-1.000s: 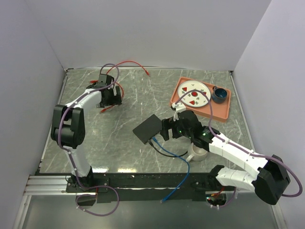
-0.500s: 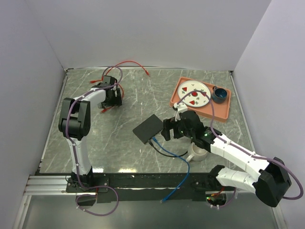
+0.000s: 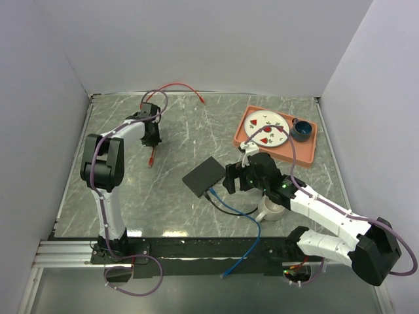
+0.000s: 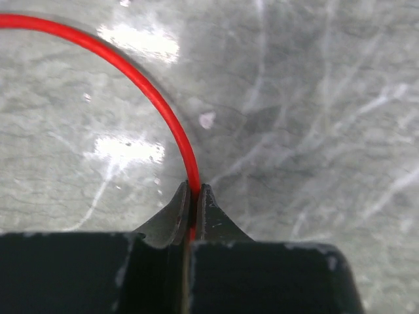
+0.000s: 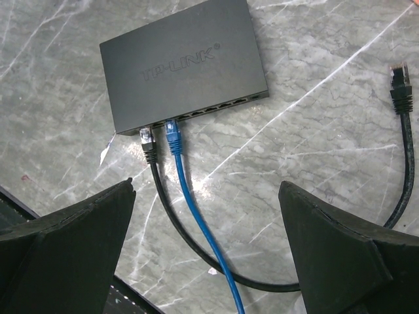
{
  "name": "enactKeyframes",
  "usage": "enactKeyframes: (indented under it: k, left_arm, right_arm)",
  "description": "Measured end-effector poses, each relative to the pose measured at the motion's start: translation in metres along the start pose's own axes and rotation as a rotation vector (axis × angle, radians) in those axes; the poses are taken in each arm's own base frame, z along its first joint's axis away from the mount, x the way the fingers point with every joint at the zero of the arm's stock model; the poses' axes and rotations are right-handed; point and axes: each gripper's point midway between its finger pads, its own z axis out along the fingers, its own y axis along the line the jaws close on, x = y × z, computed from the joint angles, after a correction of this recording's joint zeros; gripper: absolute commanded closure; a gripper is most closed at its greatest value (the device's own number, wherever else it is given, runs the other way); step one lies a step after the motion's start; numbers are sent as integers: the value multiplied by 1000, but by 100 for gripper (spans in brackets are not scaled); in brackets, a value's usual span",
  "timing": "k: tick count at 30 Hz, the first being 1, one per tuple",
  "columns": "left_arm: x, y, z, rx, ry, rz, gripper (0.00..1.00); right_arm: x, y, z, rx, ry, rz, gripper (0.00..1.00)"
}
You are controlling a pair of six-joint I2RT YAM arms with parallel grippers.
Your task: Insert the plug into the switch port
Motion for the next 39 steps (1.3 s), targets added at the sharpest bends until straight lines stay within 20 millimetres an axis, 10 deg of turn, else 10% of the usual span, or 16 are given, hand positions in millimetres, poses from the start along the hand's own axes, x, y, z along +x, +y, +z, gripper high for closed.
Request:
enactKeyframes:
  k: [7, 16, 20, 24, 30, 39]
  left_arm:
    - [-31, -19, -41, 89, -48, -21, 99]
    - [-114, -104, -240, 600, -437, 11, 99]
    - [-88, -173, -307, 934, -439, 160, 99]
    - [-27, -219, -330, 1244, -271, 257, 99]
    - [47, -237, -324, 1439, -3, 234, 99]
    - [82, -265, -359, 1544, 42, 308, 99]
  right_arm:
    - [-7, 2, -6, -8, -29, -2, 1]
    - [-11, 2, -17, -23, -76, -12, 1]
    - [-29, 13, -39, -86, -168, -48, 1]
    - [-50, 29, -70, -176, -286, -107, 1]
    - [-77, 47, -103, -261, -401, -150, 1]
    - [-92, 58, -90, -303, -414, -28, 2]
